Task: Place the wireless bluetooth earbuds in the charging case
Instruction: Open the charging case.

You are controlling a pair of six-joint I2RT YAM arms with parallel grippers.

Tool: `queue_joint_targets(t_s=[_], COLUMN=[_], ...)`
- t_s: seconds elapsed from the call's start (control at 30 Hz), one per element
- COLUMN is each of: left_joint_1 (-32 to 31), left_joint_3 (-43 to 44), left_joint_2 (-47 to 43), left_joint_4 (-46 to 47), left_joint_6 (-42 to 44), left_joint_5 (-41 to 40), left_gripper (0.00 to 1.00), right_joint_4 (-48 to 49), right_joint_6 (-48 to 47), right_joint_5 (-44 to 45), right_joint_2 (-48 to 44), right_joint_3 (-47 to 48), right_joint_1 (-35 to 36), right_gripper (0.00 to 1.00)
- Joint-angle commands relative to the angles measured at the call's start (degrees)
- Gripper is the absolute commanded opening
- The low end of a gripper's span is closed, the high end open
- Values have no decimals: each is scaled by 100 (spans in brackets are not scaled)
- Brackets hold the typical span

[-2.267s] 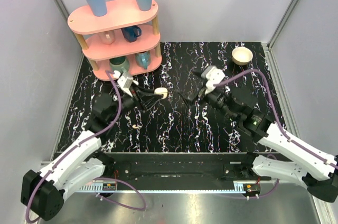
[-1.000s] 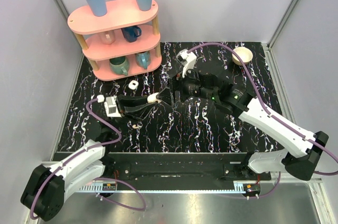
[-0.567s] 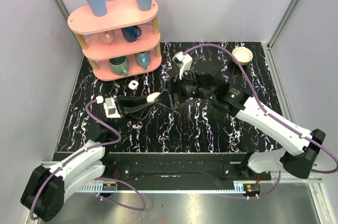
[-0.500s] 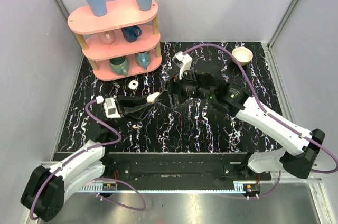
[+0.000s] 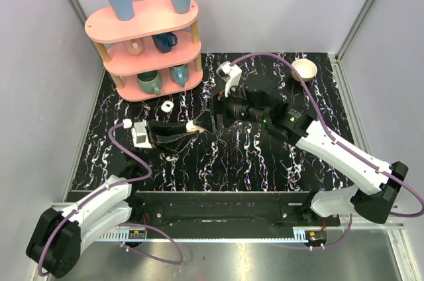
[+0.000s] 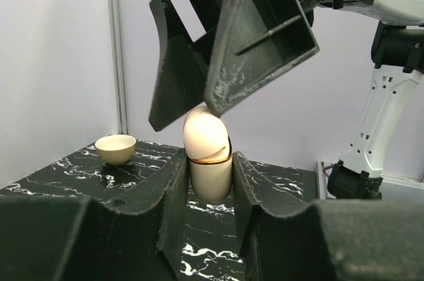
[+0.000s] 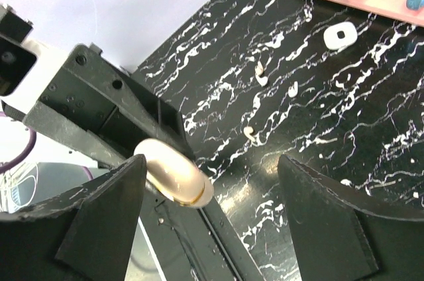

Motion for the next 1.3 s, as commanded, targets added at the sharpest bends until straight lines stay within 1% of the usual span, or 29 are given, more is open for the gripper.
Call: queue_joint_targets(t_s=[0.0,0.17,0.3,0.37,0.47,0.5,0.6,0.8,1.13,1.27], left_joint_1=[-14,-14,-23,-14,-14,-14,-14,-14,-14,-14], left_joint_3=[285,267,188,188,214,197,214,250,364,373], left_joint_2=[-147,-244,-367,-437,-551,-569,-622,-613,-622,-605], left_joint_4=[1391,1242,1102,857,496,451,266,196,160,152], left_joint_6=[-108,-37,50,191,358,393,516,630,605,560], left_joint_5=[457,527,246,193,44,-17,-158,-343,-281,-132], left_gripper=[0,0,0,0,0,0,0,0,0,0], right_joint_4=[268,356,531,593,672,681,743,620,532,549], right_joint_6=[-92,-92,-136,-206,-434,-505,-611,-602,-698,-725], right_joint_5=[241,241,-31,-76,-321,-583,-857,-1438,-1008,-946], right_joint_2=[144,171,83,-22,-233,-277,-471,-480,-234,-128], right_joint_3=[263,290,211,167,97,79,-35,-123,-167,-123], right_joint_1=[-20,-20,-11,-20,-20,-20,-20,-20,-20,-11], right_gripper=[85,85,86,86,88,88,88,86,84,83])
